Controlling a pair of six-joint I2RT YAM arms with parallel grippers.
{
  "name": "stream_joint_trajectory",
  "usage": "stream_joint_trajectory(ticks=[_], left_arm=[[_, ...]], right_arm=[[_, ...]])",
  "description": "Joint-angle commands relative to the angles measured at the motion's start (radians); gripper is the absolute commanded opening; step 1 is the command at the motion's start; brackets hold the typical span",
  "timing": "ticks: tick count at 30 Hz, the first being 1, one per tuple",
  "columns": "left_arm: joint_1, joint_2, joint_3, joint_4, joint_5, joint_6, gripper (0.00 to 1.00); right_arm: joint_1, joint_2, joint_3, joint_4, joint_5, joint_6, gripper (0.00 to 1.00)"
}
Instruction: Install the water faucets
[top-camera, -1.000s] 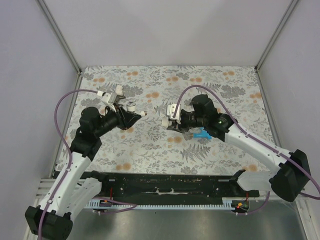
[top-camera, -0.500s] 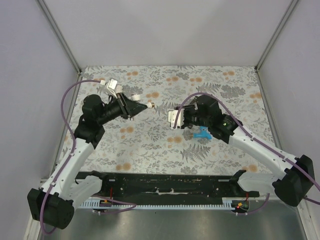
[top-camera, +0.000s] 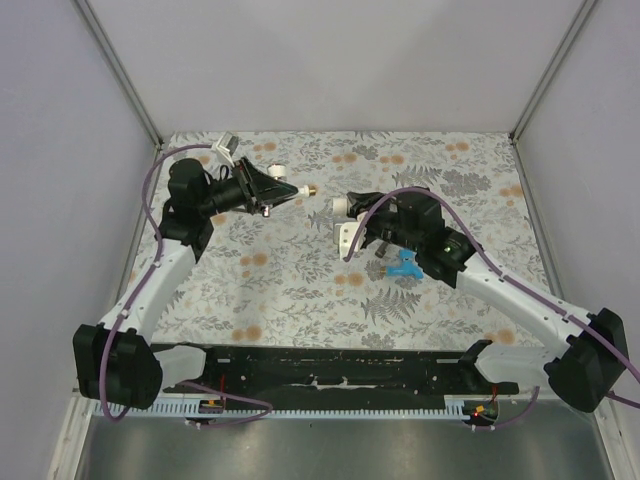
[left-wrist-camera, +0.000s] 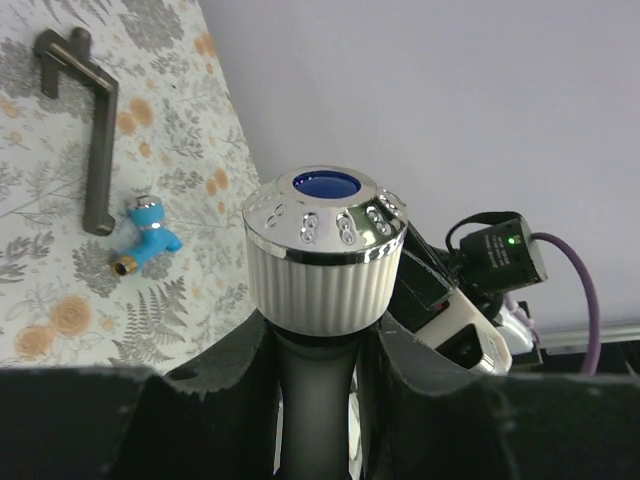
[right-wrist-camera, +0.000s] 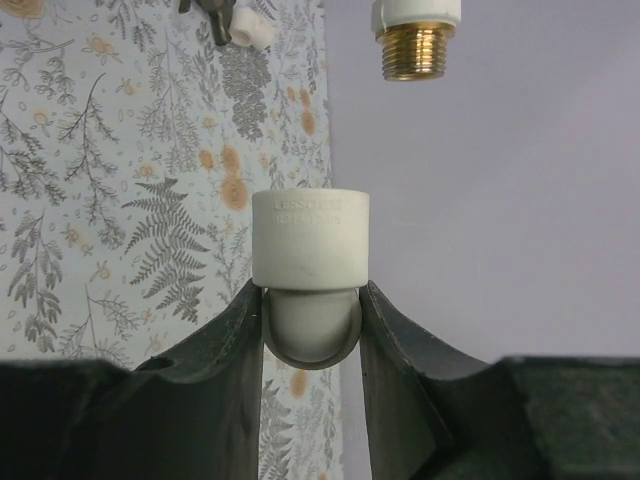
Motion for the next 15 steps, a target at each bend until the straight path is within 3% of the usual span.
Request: stream_joint_trajectory(ticks=[1,15], left_arm=[[0.008,0.013,0.046,0.165,0.131,-0.183,0.02],[0.008,0.021,0.061,0.175,0.18,-0.355,0.02]], right_arm=[[-0.003,0.016,0.013,0.159,-0.005,-0.068,0.0],[0.004,0.066,0.046,0.309,-0.044,-0.123,0.0]])
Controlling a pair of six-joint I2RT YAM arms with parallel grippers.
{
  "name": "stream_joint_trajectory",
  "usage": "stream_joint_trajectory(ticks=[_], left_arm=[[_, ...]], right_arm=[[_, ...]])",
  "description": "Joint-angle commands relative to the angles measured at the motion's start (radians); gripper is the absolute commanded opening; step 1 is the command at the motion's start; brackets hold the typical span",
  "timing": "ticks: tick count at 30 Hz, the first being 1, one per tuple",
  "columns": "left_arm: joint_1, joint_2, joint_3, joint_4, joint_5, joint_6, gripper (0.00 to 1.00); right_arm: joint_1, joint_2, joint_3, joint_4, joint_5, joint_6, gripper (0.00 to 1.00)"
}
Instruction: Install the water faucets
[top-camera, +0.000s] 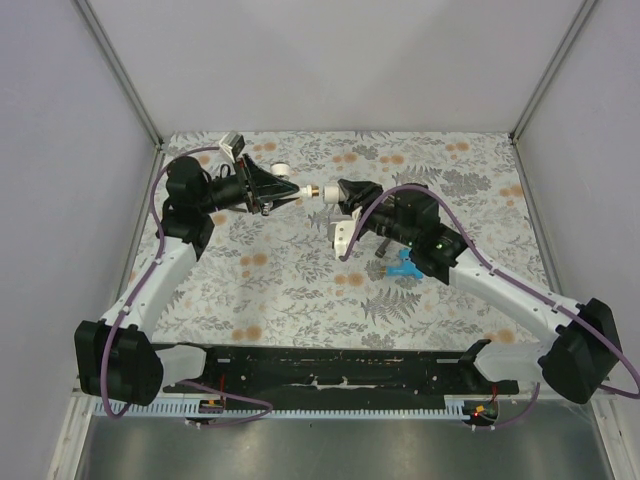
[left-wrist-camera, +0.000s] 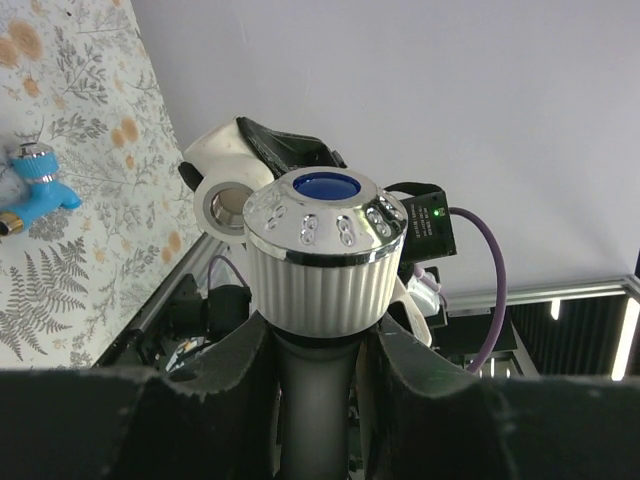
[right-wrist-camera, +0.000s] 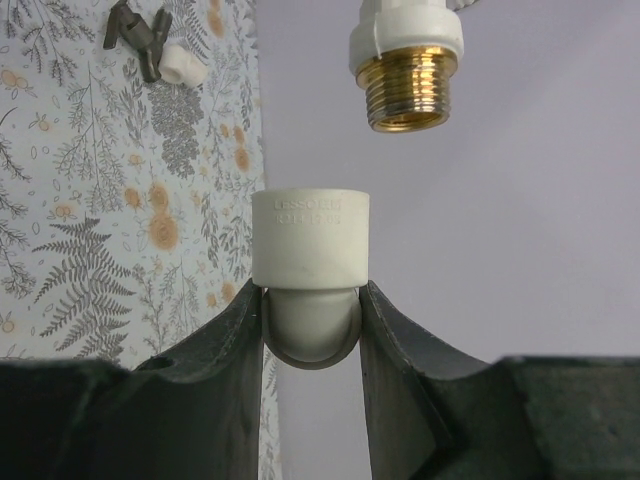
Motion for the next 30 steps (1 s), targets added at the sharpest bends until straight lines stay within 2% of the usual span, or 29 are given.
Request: stream_joint_trajectory(ticks=[1,30], left_arm=[[0.003,-0.01,0.056,0.035,0.04,-0.072,0.02],[0.003,-0.019,0.071,-0.157,-0.065,0.028,0.02]], right_arm=[[0.004,0.015,0.046,0.136,-0.026,-0.05,0.0],[0.028,-0.009,0.063,0.162,-0.043,-0.093,0.0]])
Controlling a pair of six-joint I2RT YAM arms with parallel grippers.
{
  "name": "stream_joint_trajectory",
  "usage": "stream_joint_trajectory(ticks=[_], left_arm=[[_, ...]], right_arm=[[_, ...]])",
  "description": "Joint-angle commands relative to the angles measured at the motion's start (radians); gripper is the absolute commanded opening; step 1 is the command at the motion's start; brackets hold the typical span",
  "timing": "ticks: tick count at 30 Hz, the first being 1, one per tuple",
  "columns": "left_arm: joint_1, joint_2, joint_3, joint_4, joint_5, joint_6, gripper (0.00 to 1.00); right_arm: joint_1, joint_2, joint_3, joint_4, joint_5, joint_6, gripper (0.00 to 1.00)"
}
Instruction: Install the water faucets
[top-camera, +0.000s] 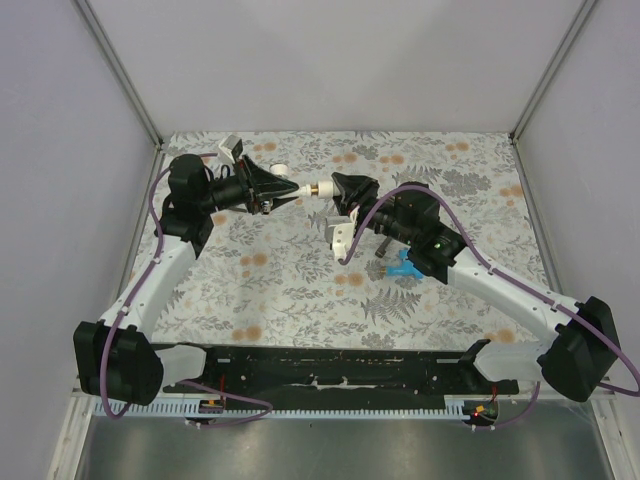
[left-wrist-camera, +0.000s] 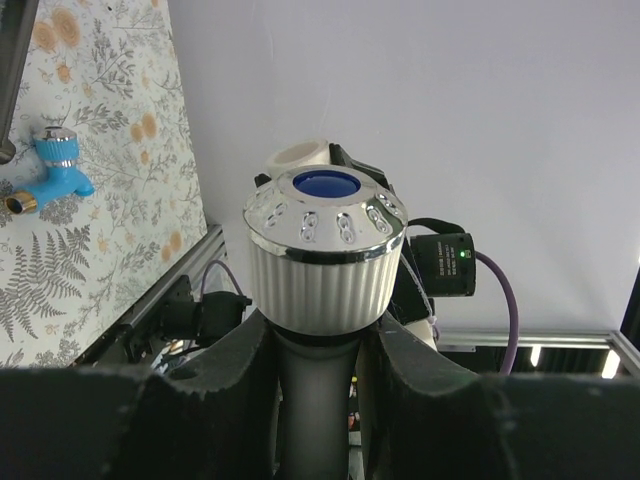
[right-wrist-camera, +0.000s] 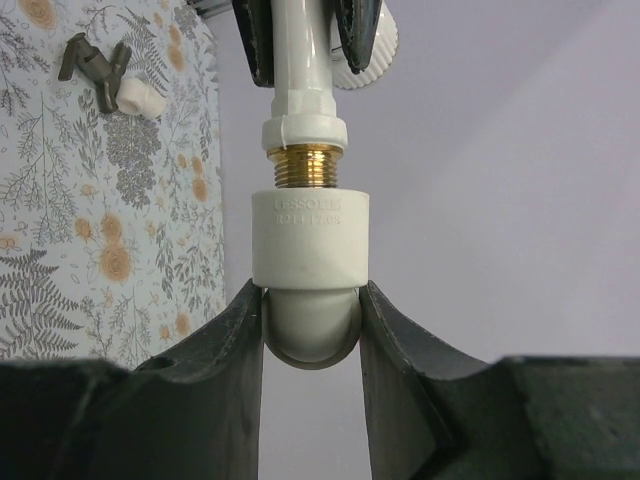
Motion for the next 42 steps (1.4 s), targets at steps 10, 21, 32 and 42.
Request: stream_joint_trajectory(ticks=[10,21,32,42], left_arm=[[0.001,-0.018,0.071,-0.038,-0.002,0.054,0.02],[-0.007,-0.021,0.056,-0.043,-0.013,0.074,0.02],[-0.01,-0.068,0.013,0.064,-0.056,0.1,0.02],[-0.016,-0.087,-0.007,0.101,-0.028,0.204,0.02]], right_arm=[[0.014,-0.01,0.058,0.011,-0.031,-0.055,0.0],[0.019,0.01,0.09,-0.006,-0.04,-0.044,0.0],[0.033,0.015,0.136,-0.081,-0.052,0.03,0.0],[0.033,0.012,0.191,-0.193,-0.082,0.05,0.0]])
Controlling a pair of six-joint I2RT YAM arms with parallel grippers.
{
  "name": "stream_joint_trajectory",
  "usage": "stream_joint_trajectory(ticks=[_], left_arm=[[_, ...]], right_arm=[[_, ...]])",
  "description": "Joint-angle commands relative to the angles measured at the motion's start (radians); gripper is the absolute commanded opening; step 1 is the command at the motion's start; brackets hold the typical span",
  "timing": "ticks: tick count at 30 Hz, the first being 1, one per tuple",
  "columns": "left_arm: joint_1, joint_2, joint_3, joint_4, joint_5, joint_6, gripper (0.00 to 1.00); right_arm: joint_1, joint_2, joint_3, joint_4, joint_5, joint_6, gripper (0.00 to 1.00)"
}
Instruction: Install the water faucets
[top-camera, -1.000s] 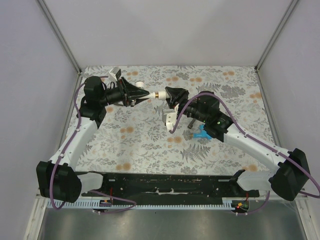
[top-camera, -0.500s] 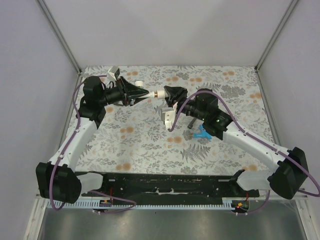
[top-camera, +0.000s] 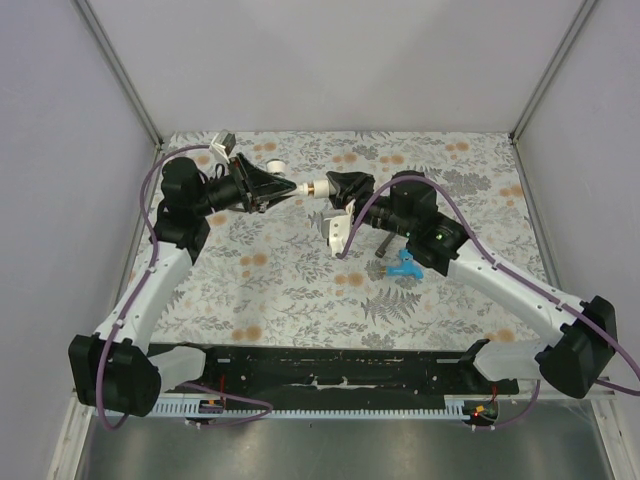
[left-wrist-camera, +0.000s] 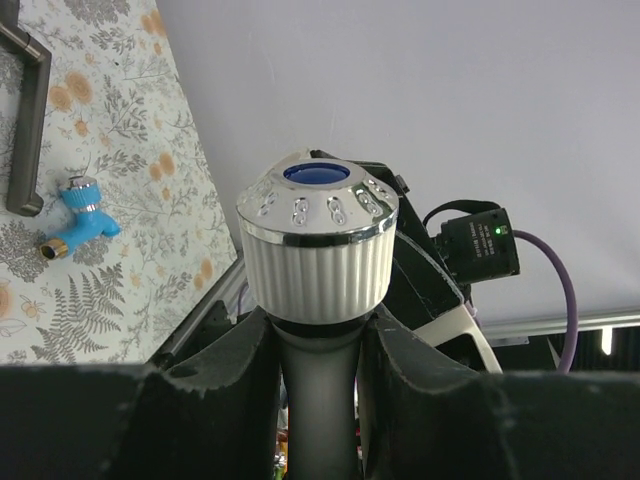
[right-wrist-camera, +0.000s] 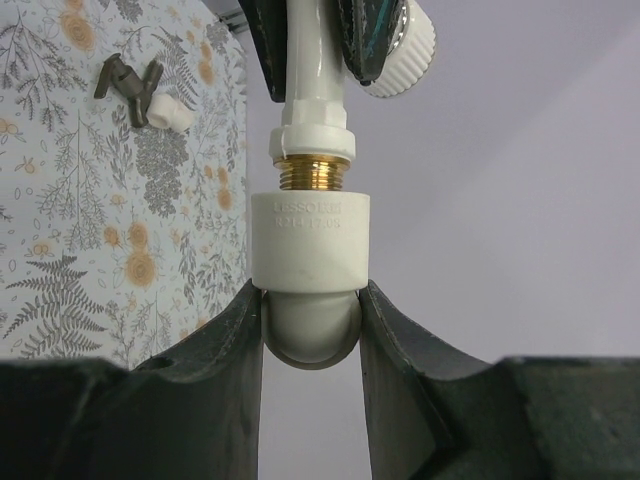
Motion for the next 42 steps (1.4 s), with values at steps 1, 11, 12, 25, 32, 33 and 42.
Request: stream_joint_trajectory(ticks=[1,11,12,25,32,33,42], left_arm=[[-0.015,-0.032,-0.002,0.075,0.012,0.118,0.02],[-0.028,-0.07,-0.029,0.114,0.005,0.304,0.02],[-0.028,-0.076,-0.036,0.118,0.003,0.322,0.02],[-0.031,-0.079,-0.18,0.505,-0.012,0.128,0.02],[-0.031,-0.079,-0.184,0.537,0.018,0.158,0.02],[-0.031,-0.079,-0.181,0.53,0.022,0.177,0.02],[-0.043,-0.093,-0.187,0.513,0.035,0.299,0.02]], right_arm=[[0.016,-0.008,0.075,-0.046,-0.061,0.029,0.0],[0.016,0.002,0.128,-0.15,-0.097,0.058,0.0],[0.014,0.002,0.134,-0.158,-0.103,0.064,0.0],[0.014,0.002,0.151,-0.173,-0.162,0.104,0.0],[0.014,-0.001,0.192,-0.25,-0.188,0.097,0.0],[0.014,0.002,0.195,-0.261,-0.189,0.098,0.0],[0.014,0.021,0.258,-0.348,-0.209,0.126,0.0]])
